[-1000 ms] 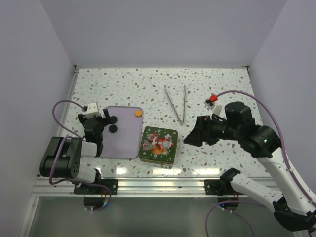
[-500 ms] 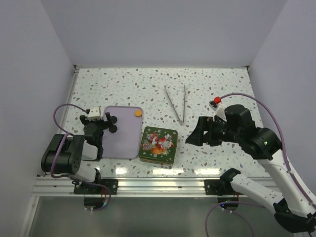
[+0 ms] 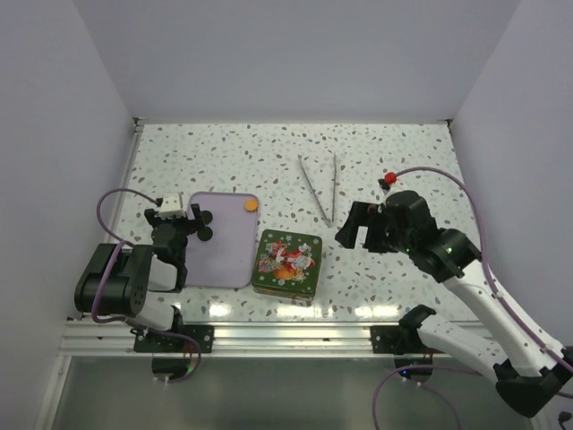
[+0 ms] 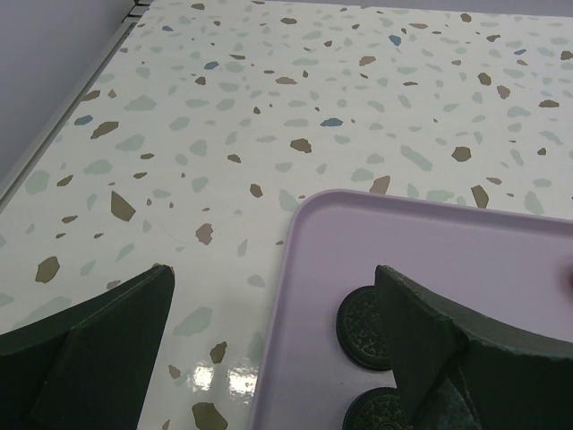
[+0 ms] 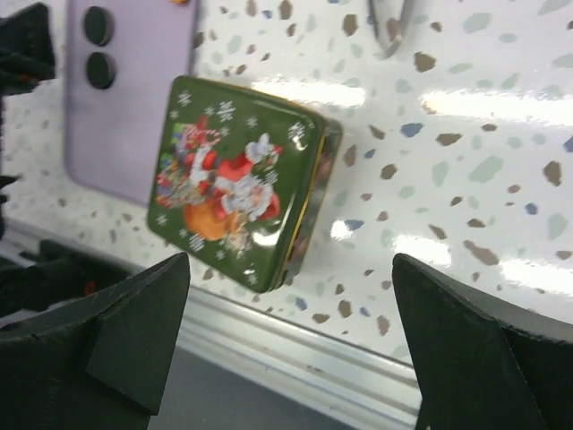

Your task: Pack the cookies

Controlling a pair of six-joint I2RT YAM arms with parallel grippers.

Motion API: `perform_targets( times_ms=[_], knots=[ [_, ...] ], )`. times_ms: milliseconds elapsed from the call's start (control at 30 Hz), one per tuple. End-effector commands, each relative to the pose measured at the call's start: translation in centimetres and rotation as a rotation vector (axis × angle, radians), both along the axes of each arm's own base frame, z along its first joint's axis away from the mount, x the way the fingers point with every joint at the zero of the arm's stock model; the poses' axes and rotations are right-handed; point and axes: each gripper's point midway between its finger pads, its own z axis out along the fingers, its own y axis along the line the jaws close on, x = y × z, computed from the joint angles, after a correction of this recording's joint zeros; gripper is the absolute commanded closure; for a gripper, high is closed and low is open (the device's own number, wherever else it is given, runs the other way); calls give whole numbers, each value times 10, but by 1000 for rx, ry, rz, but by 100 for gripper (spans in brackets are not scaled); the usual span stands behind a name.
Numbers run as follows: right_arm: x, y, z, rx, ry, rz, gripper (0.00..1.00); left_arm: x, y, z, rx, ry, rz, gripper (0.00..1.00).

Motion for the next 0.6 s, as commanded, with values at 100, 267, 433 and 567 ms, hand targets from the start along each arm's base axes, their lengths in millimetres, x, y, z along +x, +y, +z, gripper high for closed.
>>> perform_targets(
  times_ms=[100,267,433,567],
  knots=[
    [56,-18,-10,-191,-148,-70,1,9,1,34,22,-133,-1,0],
    [102,-64,-36,-194,-128,-209,1,9,1,34,22,-134,-1,0],
    [130,-89,-68,-231,-59,-237,1,9,1,35,22,-136,-1,0],
    [143,-107,-97,-222,11,-279,1,9,1,35,22,-134,-1,0]
  ],
)
